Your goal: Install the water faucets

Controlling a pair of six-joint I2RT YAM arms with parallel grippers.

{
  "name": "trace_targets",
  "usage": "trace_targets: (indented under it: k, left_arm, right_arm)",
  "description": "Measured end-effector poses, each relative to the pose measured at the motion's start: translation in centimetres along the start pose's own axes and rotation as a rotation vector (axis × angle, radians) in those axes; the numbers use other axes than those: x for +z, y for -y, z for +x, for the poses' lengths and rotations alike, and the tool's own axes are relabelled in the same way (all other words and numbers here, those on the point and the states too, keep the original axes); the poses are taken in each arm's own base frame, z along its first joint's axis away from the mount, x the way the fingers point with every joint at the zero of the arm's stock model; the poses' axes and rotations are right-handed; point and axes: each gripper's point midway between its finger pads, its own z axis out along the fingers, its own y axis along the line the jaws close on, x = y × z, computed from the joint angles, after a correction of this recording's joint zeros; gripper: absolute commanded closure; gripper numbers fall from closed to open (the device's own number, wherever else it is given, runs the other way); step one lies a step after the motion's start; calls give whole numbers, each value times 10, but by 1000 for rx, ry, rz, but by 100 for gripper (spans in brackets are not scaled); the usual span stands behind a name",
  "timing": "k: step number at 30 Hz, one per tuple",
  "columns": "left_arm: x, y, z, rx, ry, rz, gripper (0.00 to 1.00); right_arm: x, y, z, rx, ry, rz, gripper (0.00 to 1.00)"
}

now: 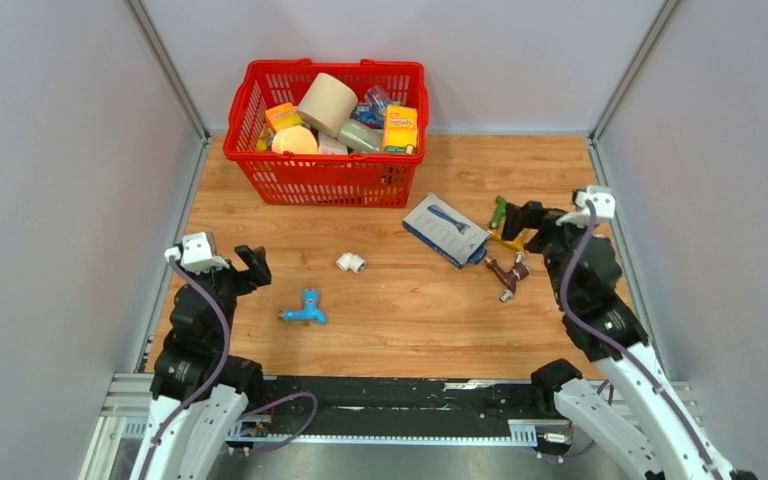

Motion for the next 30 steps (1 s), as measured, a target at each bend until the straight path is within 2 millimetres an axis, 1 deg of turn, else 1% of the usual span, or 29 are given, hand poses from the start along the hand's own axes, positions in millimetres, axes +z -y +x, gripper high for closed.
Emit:
trace_targets:
  k: [2,4,6,7,9,12,16,18,20,22,24,26,27,28,30]
  left_arm:
    - [6,5,8,4,-55,6,4]
    - [12,10,18,6,-116,15,4]
    - [16,16,26,9,-176,30,4]
    - [18,19,28,9,-199,37,4]
    - [23,26,34,10,-257,53,4]
    - [32,36,45,17,-337,80,4]
    - [40,44,73,37,-472,102,5]
    - [41,41,91,53,-548,86,5]
    - [40,37,105,68,-612,68,5]
    - [38,35,113,75,-646,56,5]
    - [37,36,114,70,-654,64,5]
    - [36,39,113,61,-651,77,5]
    - [35,40,111,58,-647,83,5]
    - [35,40,110,55,-641,85,5]
    - [34,41,107,50,-628,89,5]
  right_arm:
    - [14,-12,12,1,-85,-14,0]
    - [27,-21,28,15,-174,-14,0]
    - [38,-29,48,24,-261,-21,0]
    - [39,-32,56,28,-294,-29,0]
    - [39,-38,75,38,-361,-57,0]
    - [33,-44,91,60,-406,-93,0]
    - [30,-46,105,83,-450,-108,0]
    - [29,-45,115,92,-481,-96,3]
    - [29,-42,126,96,-519,-70,7]
    - [31,-34,140,105,-564,-25,12]
    - [33,-17,155,130,-610,46,16]
    - [35,10,168,171,-642,143,19]
    - [36,29,174,206,-658,209,22]
    - [35,43,179,231,-668,256,24]
    - [32,70,191,299,-693,358,26]
